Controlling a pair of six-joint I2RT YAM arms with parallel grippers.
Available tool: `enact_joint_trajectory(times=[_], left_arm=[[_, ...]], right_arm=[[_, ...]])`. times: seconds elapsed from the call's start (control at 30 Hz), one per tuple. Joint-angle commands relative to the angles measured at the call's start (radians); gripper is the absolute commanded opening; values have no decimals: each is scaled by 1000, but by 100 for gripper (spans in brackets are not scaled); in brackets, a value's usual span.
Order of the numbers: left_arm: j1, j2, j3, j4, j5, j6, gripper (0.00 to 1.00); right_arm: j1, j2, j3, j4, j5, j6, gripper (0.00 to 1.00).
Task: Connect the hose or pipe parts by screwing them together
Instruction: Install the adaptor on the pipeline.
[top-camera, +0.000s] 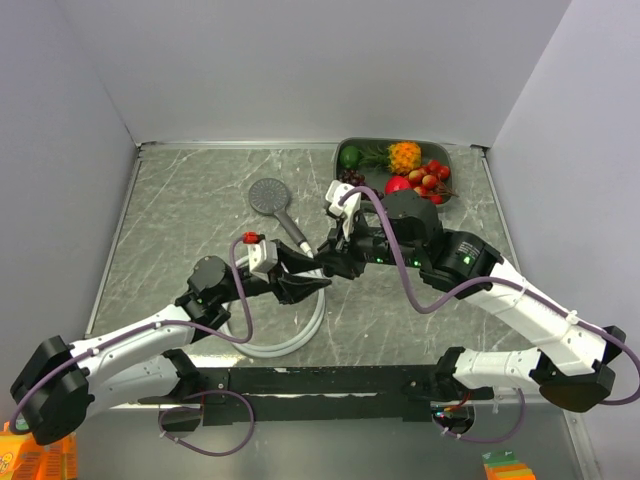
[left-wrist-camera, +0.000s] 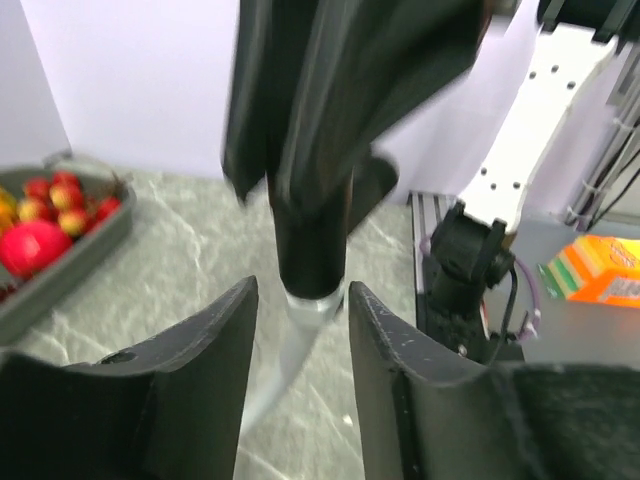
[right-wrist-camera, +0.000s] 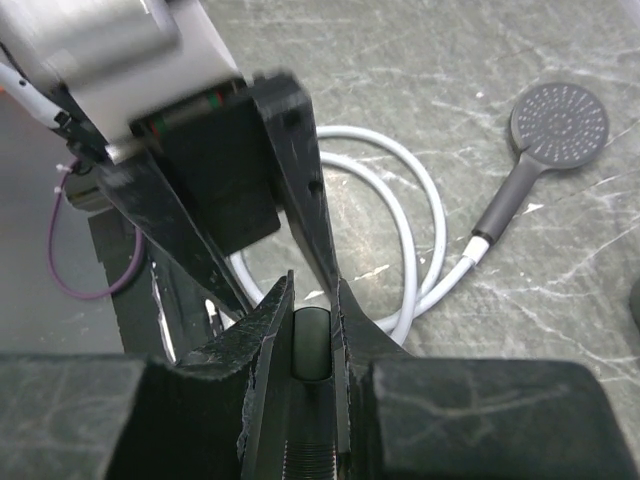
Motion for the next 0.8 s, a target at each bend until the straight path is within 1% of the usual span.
enact_joint_trajectory(times=[0.0, 0.13, 0.2, 0.27, 0.33, 0.4, 0.47, 0.53, 0.6, 0.67, 0.77], left_arm=[[7, -37, 15, 130, -1, -25, 47], [7, -35, 12, 130, 8, -19, 44], [7, -37, 9, 124, 19, -17, 46], [7, -41, 3, 99, 28, -22, 55], [7, -46, -5, 85, 34, -33, 71], [7, -49, -18, 84, 34, -36, 75], [7, -49, -28, 84, 31, -36, 82], [7, -43, -31, 84, 27, -30, 86], [7, -37, -34, 79, 23, -24, 88], [7, -28, -38, 87, -6, -25, 88], [7, -17, -40, 113, -13, -27, 87]], right_arm=[[-1, -29, -9, 18, -20, 14, 0], [1, -32, -9, 24, -20, 19, 0], [1, -40, -12, 31, -20, 17, 0], [2, -38, -5, 28, -15, 14, 0], [1, -35, 9, 21, -12, 7, 0], [1, -40, 18, 18, -11, 5, 0], [1, -43, 28, 20, -8, 7, 0], [1, -48, 31, 24, -12, 10, 0], [1, -52, 34, 34, -17, 11, 0], [2, -55, 40, 40, -29, 14, 0], [2, -52, 43, 51, -43, 17, 0]])
